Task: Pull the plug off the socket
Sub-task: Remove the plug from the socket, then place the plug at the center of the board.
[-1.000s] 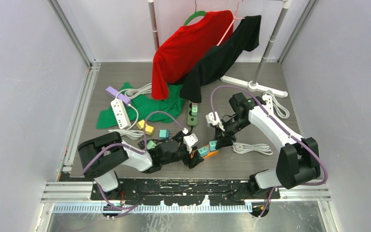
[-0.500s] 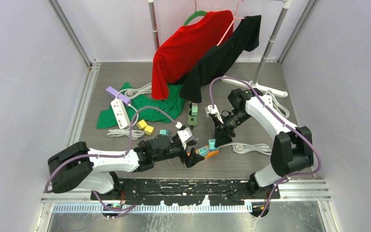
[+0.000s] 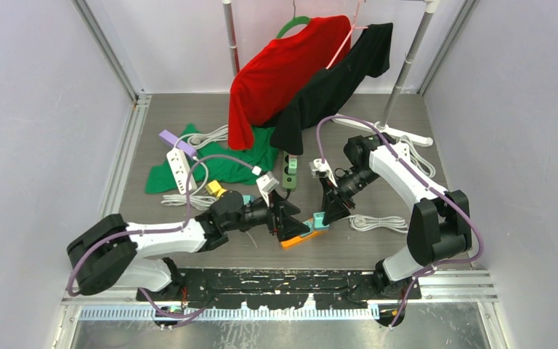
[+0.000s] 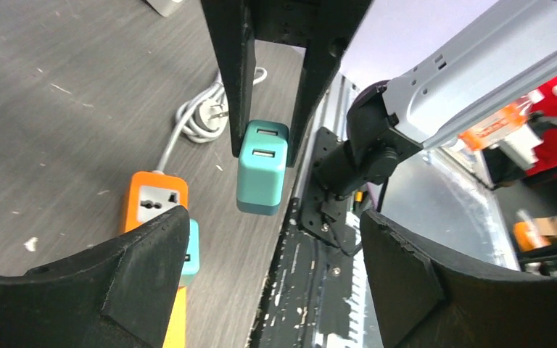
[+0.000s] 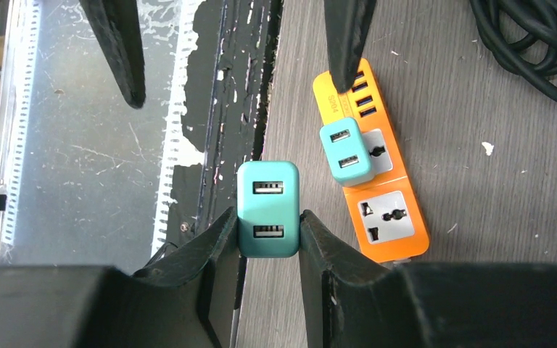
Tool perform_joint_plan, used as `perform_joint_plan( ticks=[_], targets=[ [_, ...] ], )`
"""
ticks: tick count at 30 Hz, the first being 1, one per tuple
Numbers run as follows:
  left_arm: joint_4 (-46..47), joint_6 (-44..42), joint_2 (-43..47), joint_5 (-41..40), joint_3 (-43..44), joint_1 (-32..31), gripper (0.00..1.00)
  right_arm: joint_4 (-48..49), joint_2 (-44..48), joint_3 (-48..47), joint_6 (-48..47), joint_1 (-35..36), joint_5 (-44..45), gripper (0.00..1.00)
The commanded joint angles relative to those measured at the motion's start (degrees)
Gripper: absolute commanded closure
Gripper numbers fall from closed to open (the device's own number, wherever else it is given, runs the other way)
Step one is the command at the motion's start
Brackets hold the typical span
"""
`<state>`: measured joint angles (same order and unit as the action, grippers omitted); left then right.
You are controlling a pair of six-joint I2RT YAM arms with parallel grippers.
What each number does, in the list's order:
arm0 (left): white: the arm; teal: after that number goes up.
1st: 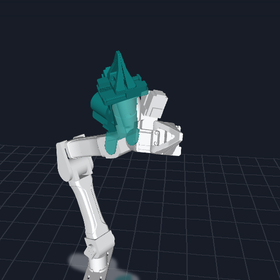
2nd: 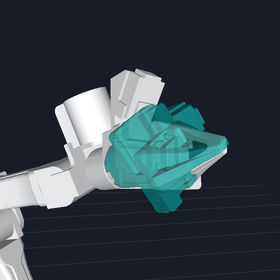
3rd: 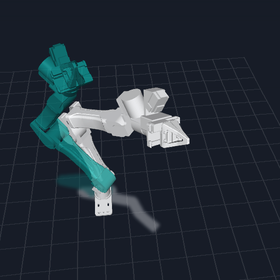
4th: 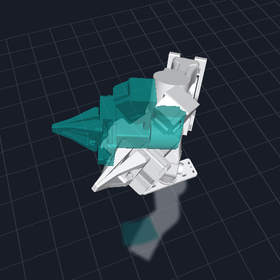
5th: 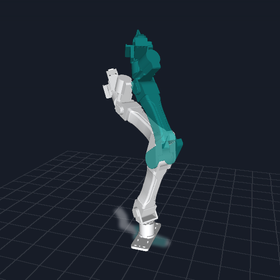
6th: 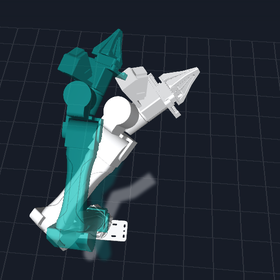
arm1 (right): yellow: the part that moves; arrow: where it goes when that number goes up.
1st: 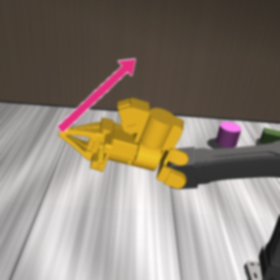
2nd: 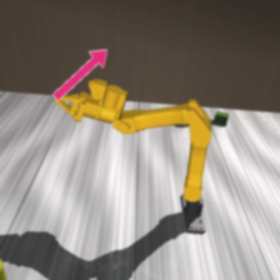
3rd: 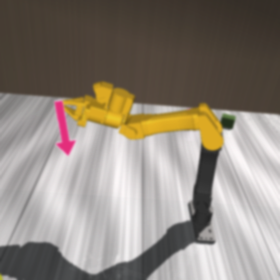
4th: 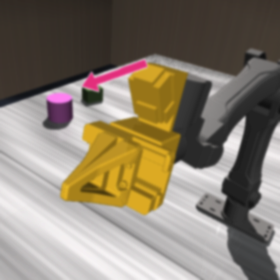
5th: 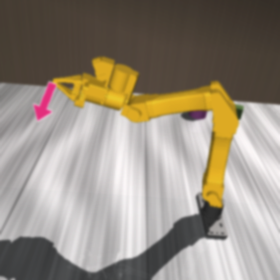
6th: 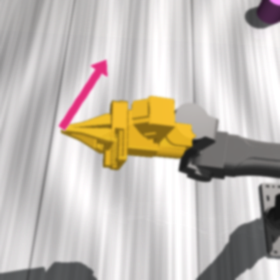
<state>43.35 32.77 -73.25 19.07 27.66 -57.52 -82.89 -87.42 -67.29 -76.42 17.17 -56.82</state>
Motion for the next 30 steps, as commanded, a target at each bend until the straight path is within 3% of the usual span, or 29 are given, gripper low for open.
perform_joint_plan(
  ticks=[1,7,11,17,23,30],
  targets=[
    [9.45,11.23,-4.99,6.33,2.72,1.31,0.14,-1.97,0.32,-1.68,-1.45,-0.12,-2.93,0.99],
    [9.7,16.97,-12.05,8.85,6.72,1.78,0.15,-2.18,0.32,-1.6,-1.8,-0.12,-2.94,0.99],
    [7.59,17.23,-14.55,9.25,8.76,1.79,0.21,-2.26,0.23,-1.62,-1.97,-0.18,-2.99,0.99],
    [6.17,17.26,-17.18,10.22,10.48,1.69,0.44,-2.37,-0.1,-1.55,-2.15,-0.12,-3.03,0.99],
    [5.81,17.11,-18.88,10.72,11.16,1.77,0.56,-2.46,-0.45,-1.53,-2.28,-0.12,-3.04,0.99],
    [4.83,16.12,-19.46,11.05,11.41,1.82,0.94,-2.47,-0.9,-1.51,-2.4,-0.15,-2.95,0.98]
  ],
)
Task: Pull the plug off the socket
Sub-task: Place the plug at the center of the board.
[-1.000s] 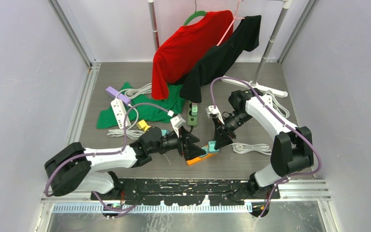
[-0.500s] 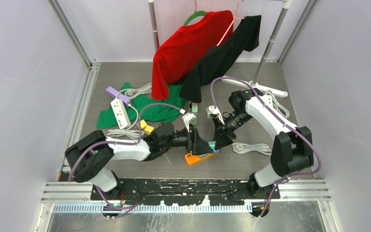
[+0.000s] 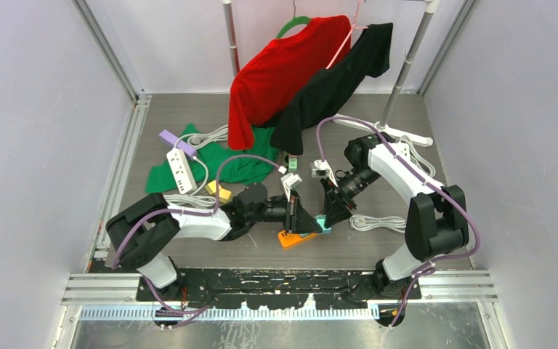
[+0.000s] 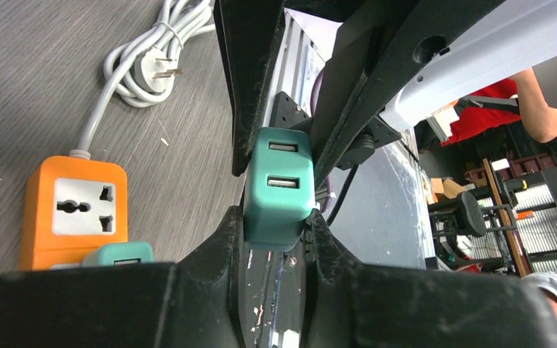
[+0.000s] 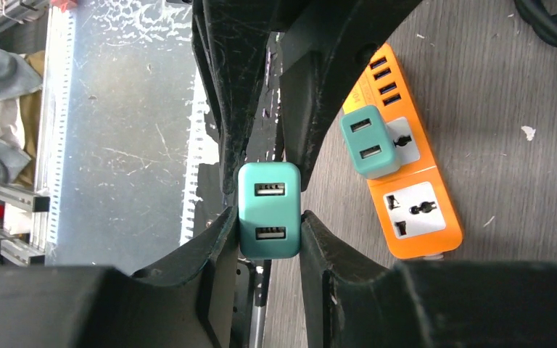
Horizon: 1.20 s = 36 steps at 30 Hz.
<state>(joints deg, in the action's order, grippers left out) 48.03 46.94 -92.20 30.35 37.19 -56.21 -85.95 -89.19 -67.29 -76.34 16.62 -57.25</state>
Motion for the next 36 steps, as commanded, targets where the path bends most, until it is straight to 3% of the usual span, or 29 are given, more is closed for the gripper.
perform_joint_plan(
  ticks=[1,3,17,22,30,36],
  targets=[
    [0.13,1.81,-0.39,-0.3,1.77,0.55,0.97,0.59,0.86,-1.46,-2.42,0.41,-2.51,0.97],
    [0.07,1.71,-0.05,-0.35,1.39,0.8,1.0,0.69,0.85,-1.31,-2.55,0.43,-2.51,0.92],
    [1.42,1.04,5.56,-4.66,-3.95,3.12,1.0,1.97,1.3,-0.39,-2.78,0.41,-2.26,0.44],
    [1.8,1.26,8.27,-6.65,-7.17,5.05,1.0,2.56,1.77,-0.06,-2.79,0.43,-1.78,0.37],
    [1.9,3.72,14.41,-9.98,-14.38,11.37,1.0,3.29,2.09,0.41,-2.77,0.38,-0.93,0.36],
    [-12.34,4.52,22.15,-15.83,-16.04,16.77,1.0,3.66,2.1,0.74,-2.8,0.42,-0.67,0.36]
  ],
)
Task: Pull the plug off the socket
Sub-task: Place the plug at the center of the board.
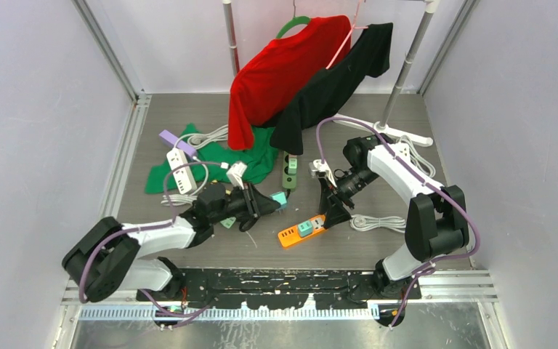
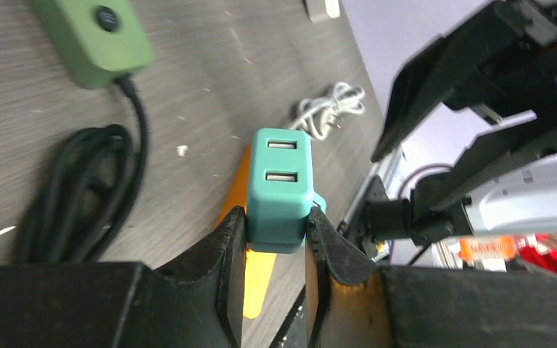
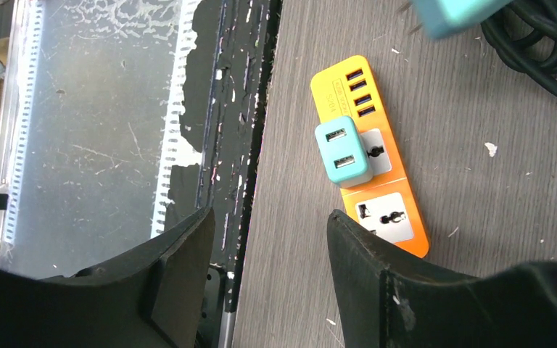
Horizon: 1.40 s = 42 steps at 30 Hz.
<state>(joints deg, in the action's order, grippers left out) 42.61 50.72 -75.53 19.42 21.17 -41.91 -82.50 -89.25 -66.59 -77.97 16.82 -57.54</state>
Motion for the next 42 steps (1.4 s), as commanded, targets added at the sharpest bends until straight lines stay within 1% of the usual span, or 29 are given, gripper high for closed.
perform_joint_plan(
  ticks=[1,8,13,16,18,20,21,25,26,27,32,34,36,42],
  targets=[
    [-9.22,0.61,6.61,-5.99,-0.25,3.29,1.0,0.3,2.16,-0.01,-1.15,0.23,-0.37,0.37],
    [-19.99,-0.03,15.92,-14.48,-3.48,7.27,1.0,0.49,2.07,0.22,-1.22,0.23,-0.07,0.37],
    [-28.96,-1.08,21.51,-20.74,-4.12,8.32,1.0,0.58,1.98,0.32,-1.33,0.18,-0.1,0.37],
    [-31.95,-1.46,24.25,-23.91,-4.58,8.52,1.0,0.6,1.92,0.38,-1.35,0.18,-0.03,0.38],
    [-33.24,-1.7,25.86,-25.64,-4.89,8.62,0.98,0.63,1.89,0.37,-1.3,0.22,-0.03,0.38],
    [-34.5,-1.76,26.91,-27.08,-5.0,8.6,0.87,0.67,1.89,0.42,-1.33,0.23,0.01,0.38],
    [-35.31,-1.76,27.38,-27.87,-5.0,8.68,0.83,0.66,1.87,0.45,-1.34,0.18,0.05,0.38],
    [-36.77,-1.68,28.14,-29.66,-5.08,8.69,0.72,0.7,1.8,0.41,-1.3,0.23,0.06,0.38],
    [-36.88,-1.68,28.22,-29.84,-5.08,8.69,0.7,0.73,1.8,0.43,-1.32,0.23,0.16,0.38],
    [-37.04,-1.61,28.24,-29.94,-5.08,8.7,0.65,0.76,1.8,0.52,-1.37,0.23,0.15,0.38],
    [-37.67,-1.76,28.35,-30.35,-4.83,8.71,0.54,0.85,1.77,0.51,-1.39,0.2,0.23,0.38],
    [-37.98,-2.04,28.85,-30.29,-4.59,8.69,0.52,0.85,1.72,0.5,-1.42,0.17,0.32,0.38],
    [-38.27,-2.34,29.48,-30.12,-4.35,8.71,0.47,0.84,1.71,0.52,-1.44,0.22,0.37,0.38],
    [-38.97,-4.29,33.61,-27.28,-3.41,8.69,0.45,0.97,1.71,0.68,-1.66,0.22,0.35,0.38]
  ],
)
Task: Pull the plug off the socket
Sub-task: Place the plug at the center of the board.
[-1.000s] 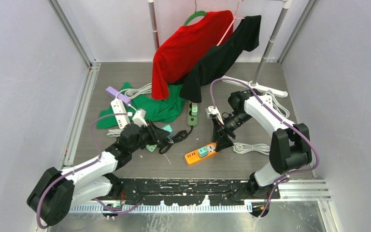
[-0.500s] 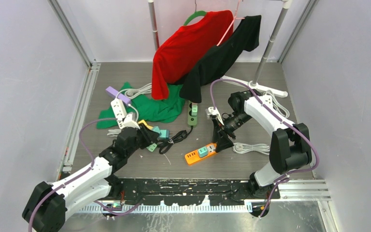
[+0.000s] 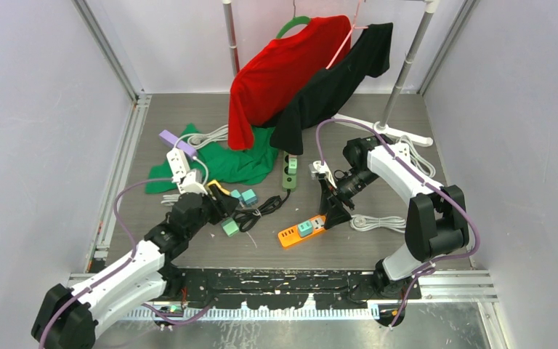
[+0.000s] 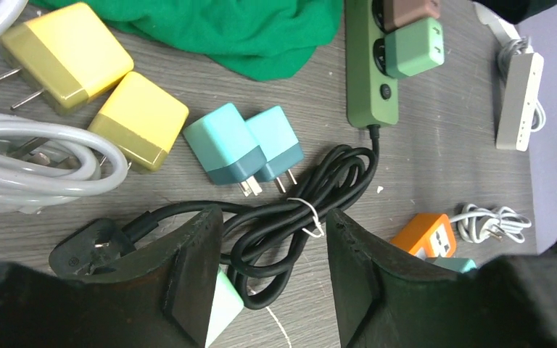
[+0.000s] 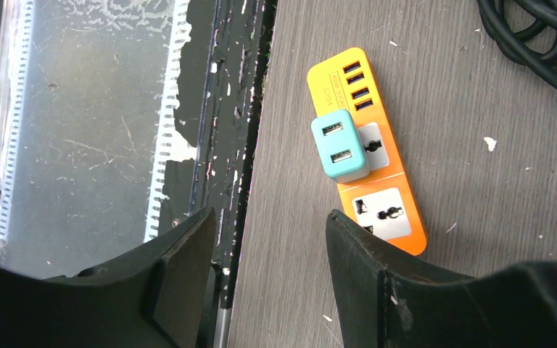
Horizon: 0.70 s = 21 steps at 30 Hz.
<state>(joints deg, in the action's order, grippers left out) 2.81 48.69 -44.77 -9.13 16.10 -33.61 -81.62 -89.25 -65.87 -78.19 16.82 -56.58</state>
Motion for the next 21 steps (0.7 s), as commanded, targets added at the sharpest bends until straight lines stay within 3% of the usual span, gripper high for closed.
perform_joint_plan(
  ticks=[1,9,21],
  targets=[
    [1.03,-2.68,3.53,2.23,1.67,0.38,0.45,0.1,1.71,0.03,-1.58,0.19,-0.63,0.38],
    [11.23,-3.77,3.99,14.28,0.03,0.4,0.38,0.24,2.06,1.07,-3.98,0.21,-0.97,0.37],
    [29.14,-3.25,-8.26,34.77,0.59,0.07,0.33,4.8,4.12,4.87,-7.3,0.23,-1.26,0.36]
  ],
)
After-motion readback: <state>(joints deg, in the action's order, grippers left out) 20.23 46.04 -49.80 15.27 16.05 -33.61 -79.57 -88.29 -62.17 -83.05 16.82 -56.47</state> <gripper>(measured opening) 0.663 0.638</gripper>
